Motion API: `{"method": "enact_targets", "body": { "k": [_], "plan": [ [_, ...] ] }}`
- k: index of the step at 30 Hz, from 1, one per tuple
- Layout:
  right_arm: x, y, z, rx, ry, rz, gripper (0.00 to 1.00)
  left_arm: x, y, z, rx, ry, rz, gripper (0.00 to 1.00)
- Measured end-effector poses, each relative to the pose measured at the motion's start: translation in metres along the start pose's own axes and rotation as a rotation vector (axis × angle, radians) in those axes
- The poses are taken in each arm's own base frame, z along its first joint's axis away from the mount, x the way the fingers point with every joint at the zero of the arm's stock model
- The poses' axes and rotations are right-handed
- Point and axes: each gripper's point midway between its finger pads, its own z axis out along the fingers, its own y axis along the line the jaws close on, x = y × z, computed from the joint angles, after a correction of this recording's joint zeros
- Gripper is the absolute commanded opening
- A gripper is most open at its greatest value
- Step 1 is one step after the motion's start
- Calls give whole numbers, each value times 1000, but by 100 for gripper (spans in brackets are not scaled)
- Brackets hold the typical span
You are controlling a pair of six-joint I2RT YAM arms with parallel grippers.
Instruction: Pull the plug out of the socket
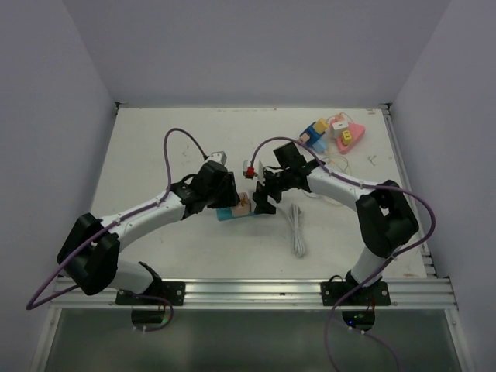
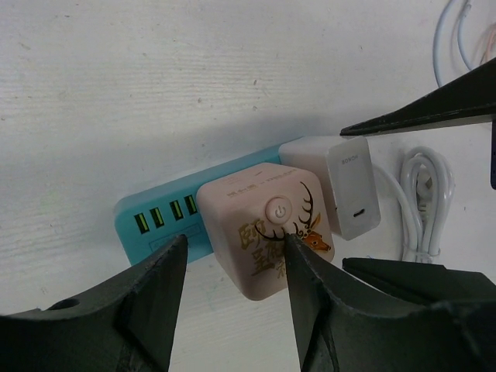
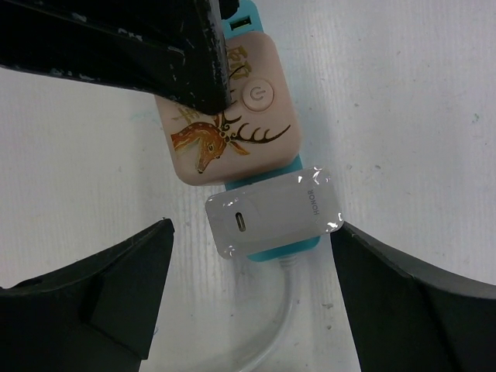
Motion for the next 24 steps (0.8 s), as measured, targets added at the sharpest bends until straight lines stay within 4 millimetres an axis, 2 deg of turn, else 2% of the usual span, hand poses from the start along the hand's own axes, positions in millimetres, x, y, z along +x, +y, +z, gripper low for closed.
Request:
{"method": "enact_targets", "body": {
  "k": [4, 11, 18, 20, 21, 23, 24],
  "plan": [
    [0, -3, 3, 5, -7, 0, 85, 1, -1, 0, 6, 8, -21, 56],
    [-15, -15, 5, 44, -60, -26, 85, 5, -4, 0, 25, 22, -49, 56],
    [-15, -13, 6, 33, -63, -24, 77, 8, -6, 0, 35, 33, -64, 56],
    [-15, -11, 6, 25, -67, -24, 69, 8, -7, 0, 36, 35, -64, 56],
    [-15, -11, 6, 22, -69, -26, 60, 8, -7, 1, 36, 36, -64, 56],
    [-16, -11, 6, 20, -71, -30, 53, 8, -8, 2, 40, 36, -66, 56],
    [-16, -10, 6, 18, -71, -29, 40, 8, -9, 3, 45, 37, -67, 55]
  ]
}}
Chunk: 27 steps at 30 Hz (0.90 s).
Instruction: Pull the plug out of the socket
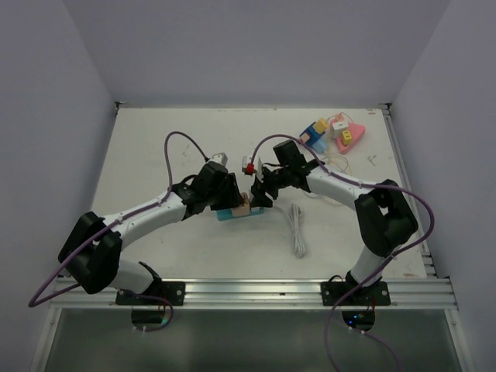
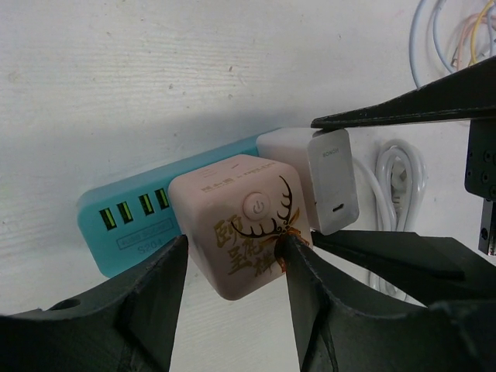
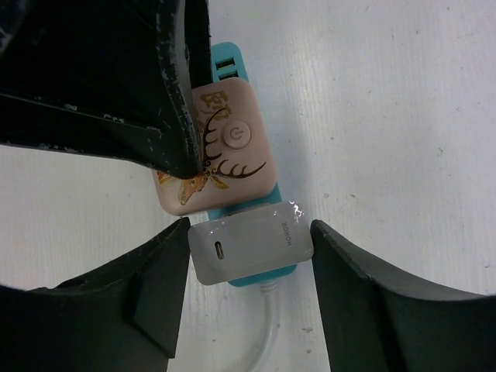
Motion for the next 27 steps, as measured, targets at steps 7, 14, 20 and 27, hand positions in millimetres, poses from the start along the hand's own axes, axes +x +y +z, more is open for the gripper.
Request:
{"method": "enact_targets", "body": {
  "k": [7, 14, 20, 27],
  "plan": [
    [0, 0, -1, 0, 0, -1, 0, 0, -5, 5, 22, 5, -8, 54],
    [4, 4, -12, 45, 13, 0, 0, 2, -10, 14, 45, 15, -8, 52],
    [-18, 9, -29, 80, -51, -10, 0, 2, -15, 21, 67, 21, -17, 52],
    [-53, 17, -42, 90, -150, -33, 0, -1, -19, 27, 73, 15, -25, 52]
  ]
}}
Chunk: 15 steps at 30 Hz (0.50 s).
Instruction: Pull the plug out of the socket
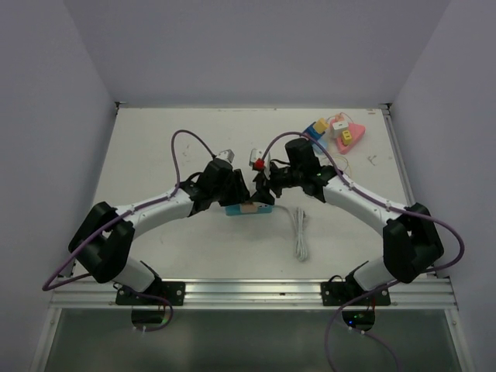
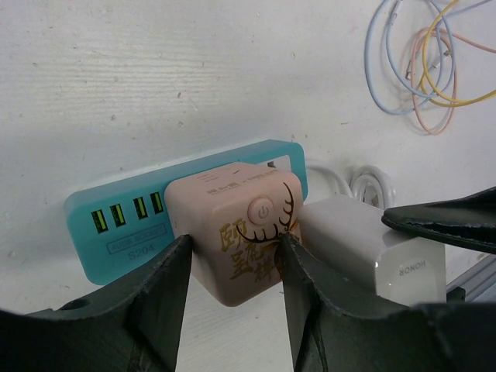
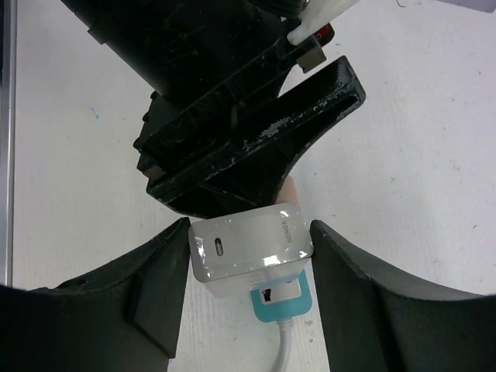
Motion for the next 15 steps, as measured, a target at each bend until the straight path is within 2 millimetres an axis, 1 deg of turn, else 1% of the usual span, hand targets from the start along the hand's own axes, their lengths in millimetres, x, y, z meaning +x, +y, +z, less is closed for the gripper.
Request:
{"method": "enact_targets", "body": {
  "k": [2, 5, 10, 14, 15],
  "plan": [
    [0, 1, -1, 9, 0, 10, 0, 0, 0, -1, 1, -3, -2, 52],
    [8, 1, -7, 52, 21, 40, 0, -4, -3, -4, 9, -18, -15, 53],
    [21, 2, -27, 166, 49, 104, 0, -4, 1, -9, -9, -34, -23, 58],
    [24, -8, -45, 305, 69, 164, 0, -1, 9, -18, -35, -34, -22, 66],
    [25, -15, -49, 351, 79, 184, 0, 0, 12, -22, -49, -31, -21, 68]
  ]
}}
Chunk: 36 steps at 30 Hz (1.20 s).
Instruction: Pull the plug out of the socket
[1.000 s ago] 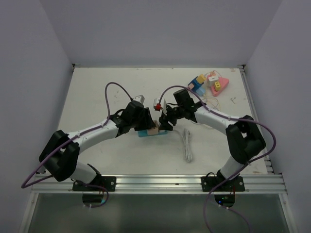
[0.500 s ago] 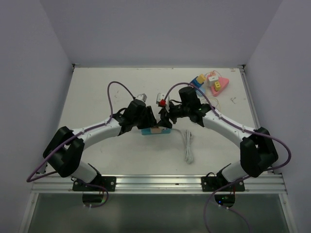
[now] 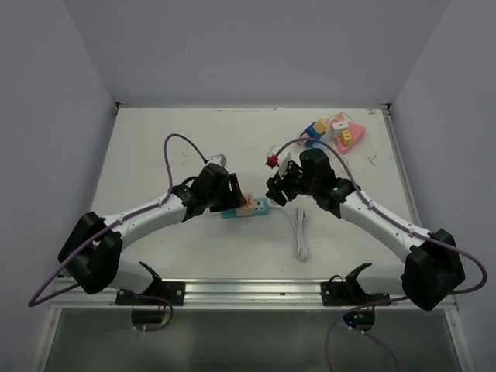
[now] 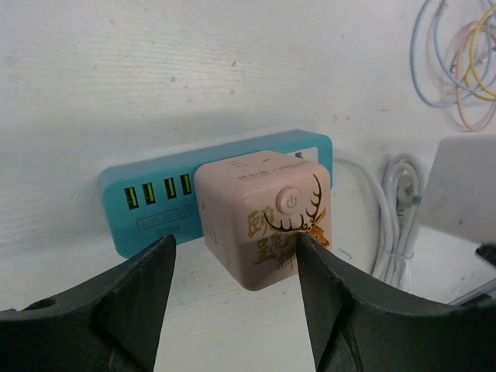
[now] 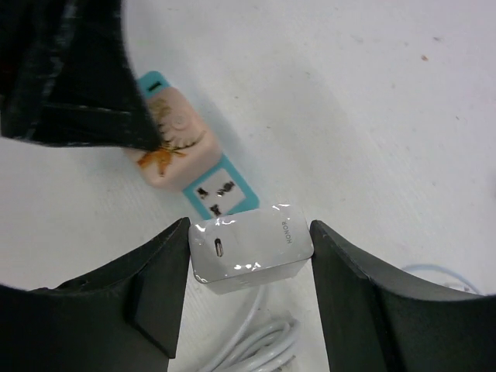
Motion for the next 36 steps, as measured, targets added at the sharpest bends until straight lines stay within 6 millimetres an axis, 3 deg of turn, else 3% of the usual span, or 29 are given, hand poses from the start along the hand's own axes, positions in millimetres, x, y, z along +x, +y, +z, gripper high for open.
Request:
{"method": "enact_targets", "body": {
  "k": [4, 8, 12, 15, 20, 24, 25, 28, 32, 36],
  "plan": [
    [6, -26, 2, 143, 69, 77, 0, 3, 16, -19, -65, 7, 14, 76],
    [9, -52, 19, 239, 167, 146, 0, -3, 21, -44, -83, -29, 30, 80],
    [11, -76, 51, 300, 250, 198, 0, -14, 20, -67, -72, -80, 49, 83],
    [17, -92, 80, 329, 326, 230, 0, -19, 19, -82, -53, -114, 73, 93],
    [32, -107, 117, 363, 431, 256, 0, -16, 26, -106, -18, -160, 103, 99],
    [39, -108, 140, 372, 483, 262, 23, -8, 39, -118, -9, -180, 120, 99],
    [38, -108, 145, 369, 487, 262, 37, -6, 41, -120, -6, -185, 125, 100],
    [29, -106, 159, 366, 475, 273, 64, -2, 46, -125, -4, -190, 134, 100],
    [20, -101, 164, 363, 459, 297, 81, -1, 50, -126, -19, -188, 147, 99],
    [15, -97, 165, 357, 446, 314, 86, 3, 55, -121, -44, -166, 150, 99]
  ]
}}
